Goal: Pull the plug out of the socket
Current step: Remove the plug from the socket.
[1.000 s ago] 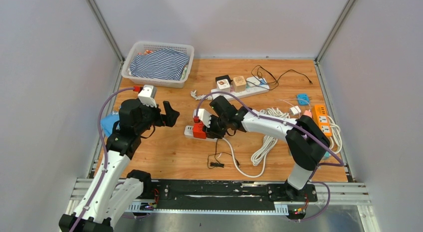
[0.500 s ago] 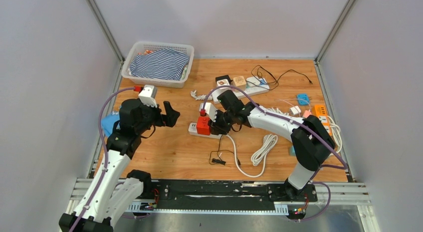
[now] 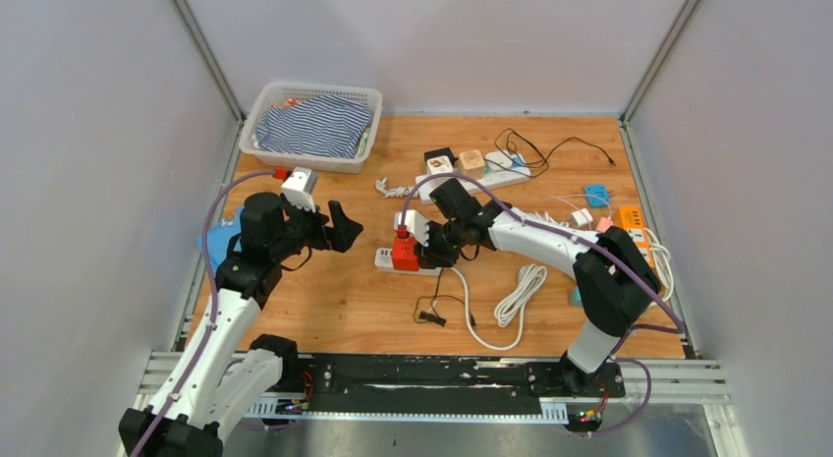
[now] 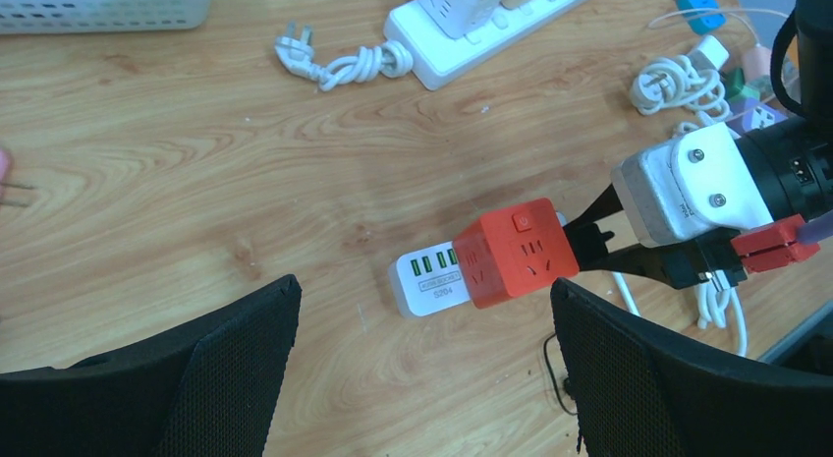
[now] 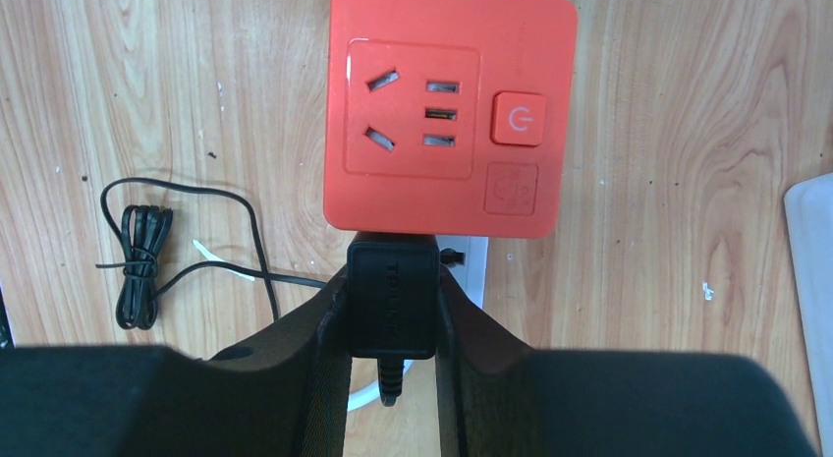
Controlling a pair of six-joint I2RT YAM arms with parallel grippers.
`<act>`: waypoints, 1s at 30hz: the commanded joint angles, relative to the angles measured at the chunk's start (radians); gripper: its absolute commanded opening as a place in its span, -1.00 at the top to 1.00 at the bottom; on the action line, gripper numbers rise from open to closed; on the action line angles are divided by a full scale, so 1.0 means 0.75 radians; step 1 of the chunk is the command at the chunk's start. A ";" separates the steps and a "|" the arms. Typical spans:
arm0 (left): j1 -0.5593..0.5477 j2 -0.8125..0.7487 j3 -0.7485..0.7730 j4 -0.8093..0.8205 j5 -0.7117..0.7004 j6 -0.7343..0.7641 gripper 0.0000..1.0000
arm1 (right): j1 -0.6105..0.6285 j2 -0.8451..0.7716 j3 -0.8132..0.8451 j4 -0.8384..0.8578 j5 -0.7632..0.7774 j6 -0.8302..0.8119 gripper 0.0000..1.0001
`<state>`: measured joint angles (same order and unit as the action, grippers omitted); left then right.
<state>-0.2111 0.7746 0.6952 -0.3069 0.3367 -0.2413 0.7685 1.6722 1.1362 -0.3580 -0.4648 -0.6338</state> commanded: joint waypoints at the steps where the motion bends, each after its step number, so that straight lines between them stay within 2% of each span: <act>1: -0.014 0.048 -0.039 0.068 0.112 -0.053 -1.00 | -0.020 -0.034 0.021 -0.069 -0.053 -0.106 0.99; 4: -0.050 0.140 -0.060 0.172 0.203 -0.181 -1.00 | -0.022 -0.033 0.021 -0.071 -0.064 -0.106 0.99; 6: -0.131 0.239 -0.057 0.221 0.245 -0.246 -1.00 | -0.022 -0.033 0.021 -0.073 -0.071 -0.105 1.00; 10: -0.251 0.424 0.045 0.110 0.226 -0.215 -1.00 | -0.024 -0.039 0.017 -0.075 -0.073 -0.110 1.00; 15: -0.254 0.535 0.038 0.166 0.185 -0.292 -1.00 | -0.025 -0.049 0.013 -0.075 -0.087 -0.112 0.99; 21: -0.254 0.643 0.034 0.202 0.234 -0.346 -0.98 | -0.025 -0.051 0.013 -0.077 -0.094 -0.114 1.00; 26: -0.254 0.658 -0.002 0.247 0.251 -0.380 -0.78 | -0.025 -0.044 0.013 -0.077 -0.094 -0.116 0.99; 30: -0.254 0.684 0.000 0.246 0.257 -0.389 -0.53 | -0.025 -0.036 0.015 -0.077 -0.087 -0.115 1.00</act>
<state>-0.3969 1.2678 0.6964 -0.1452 0.5034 -0.5133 0.7582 1.6703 1.1362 -0.3904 -0.5041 -0.7029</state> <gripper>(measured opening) 0.806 0.320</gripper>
